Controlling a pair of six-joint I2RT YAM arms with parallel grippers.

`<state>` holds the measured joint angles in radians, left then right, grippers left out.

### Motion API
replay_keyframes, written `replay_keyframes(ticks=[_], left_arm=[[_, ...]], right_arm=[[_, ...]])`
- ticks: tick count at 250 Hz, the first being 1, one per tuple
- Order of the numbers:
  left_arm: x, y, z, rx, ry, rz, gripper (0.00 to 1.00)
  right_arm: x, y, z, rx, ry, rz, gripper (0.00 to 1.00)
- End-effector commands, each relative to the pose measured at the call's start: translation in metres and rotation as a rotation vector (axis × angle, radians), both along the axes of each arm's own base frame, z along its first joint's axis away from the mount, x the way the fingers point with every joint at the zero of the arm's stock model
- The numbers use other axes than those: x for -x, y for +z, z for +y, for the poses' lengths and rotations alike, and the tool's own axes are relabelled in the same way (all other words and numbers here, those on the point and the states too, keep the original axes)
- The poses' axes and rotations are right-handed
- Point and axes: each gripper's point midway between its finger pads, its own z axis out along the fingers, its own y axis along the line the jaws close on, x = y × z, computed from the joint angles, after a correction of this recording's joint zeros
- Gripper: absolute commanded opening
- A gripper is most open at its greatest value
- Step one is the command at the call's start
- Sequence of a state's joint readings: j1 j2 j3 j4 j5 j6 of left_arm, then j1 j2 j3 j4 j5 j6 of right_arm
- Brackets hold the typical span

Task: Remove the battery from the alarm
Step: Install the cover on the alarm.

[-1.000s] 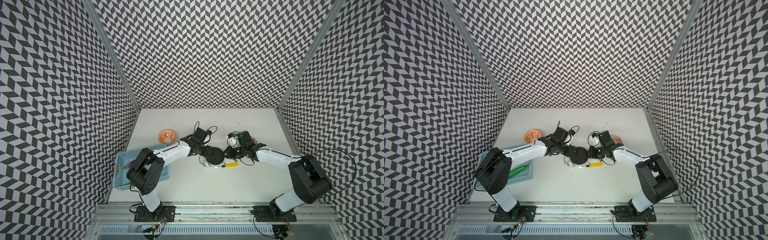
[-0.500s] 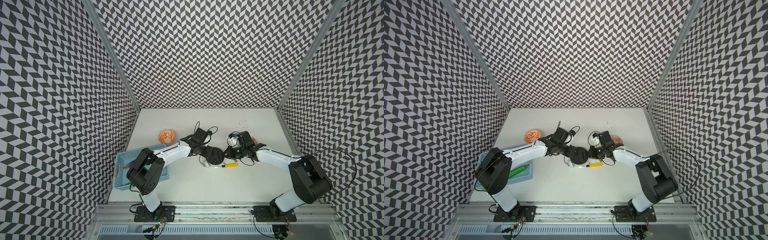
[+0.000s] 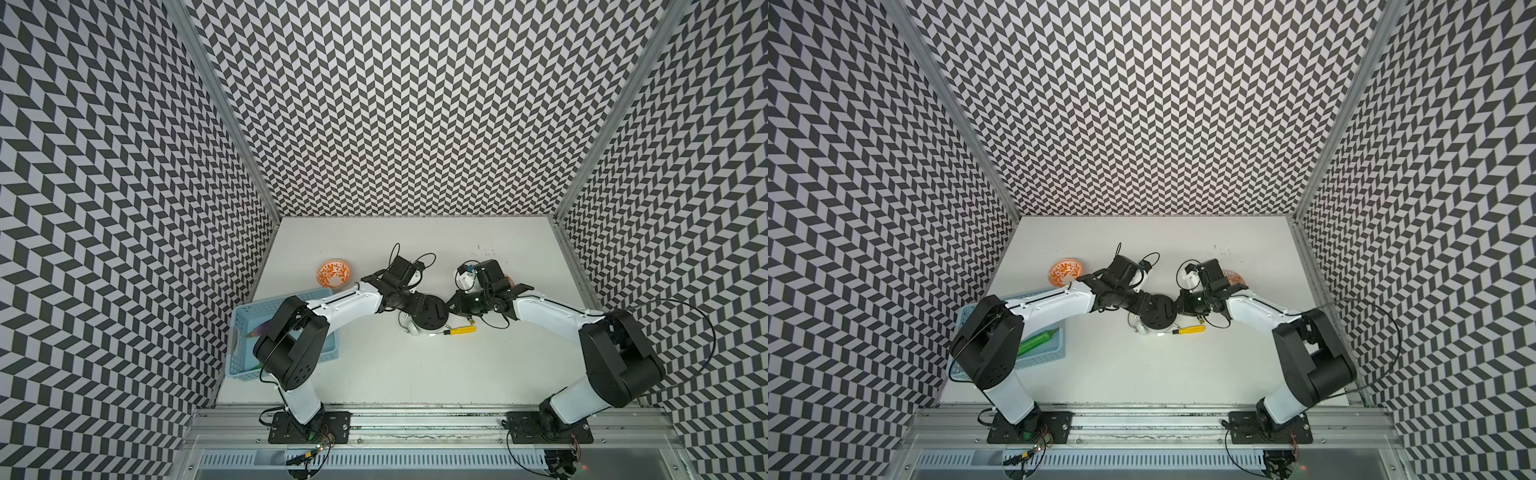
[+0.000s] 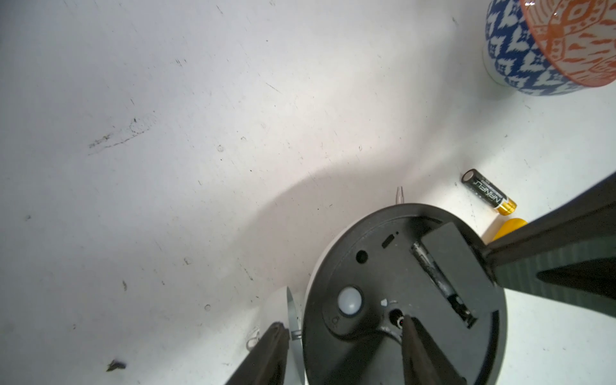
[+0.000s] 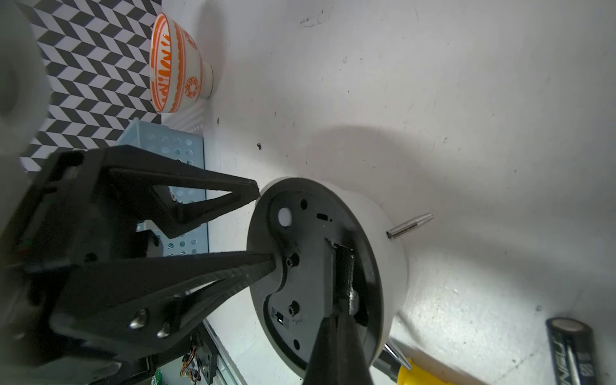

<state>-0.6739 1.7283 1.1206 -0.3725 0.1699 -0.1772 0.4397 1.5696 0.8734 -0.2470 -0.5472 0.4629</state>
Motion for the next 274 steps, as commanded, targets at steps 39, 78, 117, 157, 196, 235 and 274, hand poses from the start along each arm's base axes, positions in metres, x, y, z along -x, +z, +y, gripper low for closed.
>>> replay_keyframes(ticks=[39, 78, 117, 157, 196, 235, 274], left_arm=[[0.001, -0.006, -0.002, -0.007, 0.0, 0.016, 0.54], [0.001, -0.006, -0.002, -0.005, -0.001, 0.018, 0.53], [0.002, -0.006, -0.002, -0.005, -0.003, 0.02, 0.53], [0.002, -0.006, -0.003, -0.001, -0.004, 0.021, 0.53], [0.003, -0.008, -0.003, 0.0, -0.005, 0.027, 0.53], [0.004, -0.006, -0.005, 0.018, -0.006, 0.032, 0.53], [0.005, -0.005, -0.007, 0.031, -0.003, 0.036, 0.52]], right_arm=[[-0.001, -0.001, 0.002, -0.015, 0.007, 0.009, 0.0], [-0.003, -0.002, 0.002, -0.02, -0.002, 0.013, 0.0], [-0.003, -0.007, 0.002, -0.015, -0.003, 0.023, 0.0], [-0.002, -0.009, 0.003, -0.019, -0.001, 0.029, 0.0], [0.001, -0.008, 0.008, -0.052, 0.014, 0.046, 0.0], [0.001, -0.013, 0.004, -0.029, -0.002, 0.051, 0.0], [0.003, -0.022, -0.001, 0.007, -0.012, 0.061, 0.0]])
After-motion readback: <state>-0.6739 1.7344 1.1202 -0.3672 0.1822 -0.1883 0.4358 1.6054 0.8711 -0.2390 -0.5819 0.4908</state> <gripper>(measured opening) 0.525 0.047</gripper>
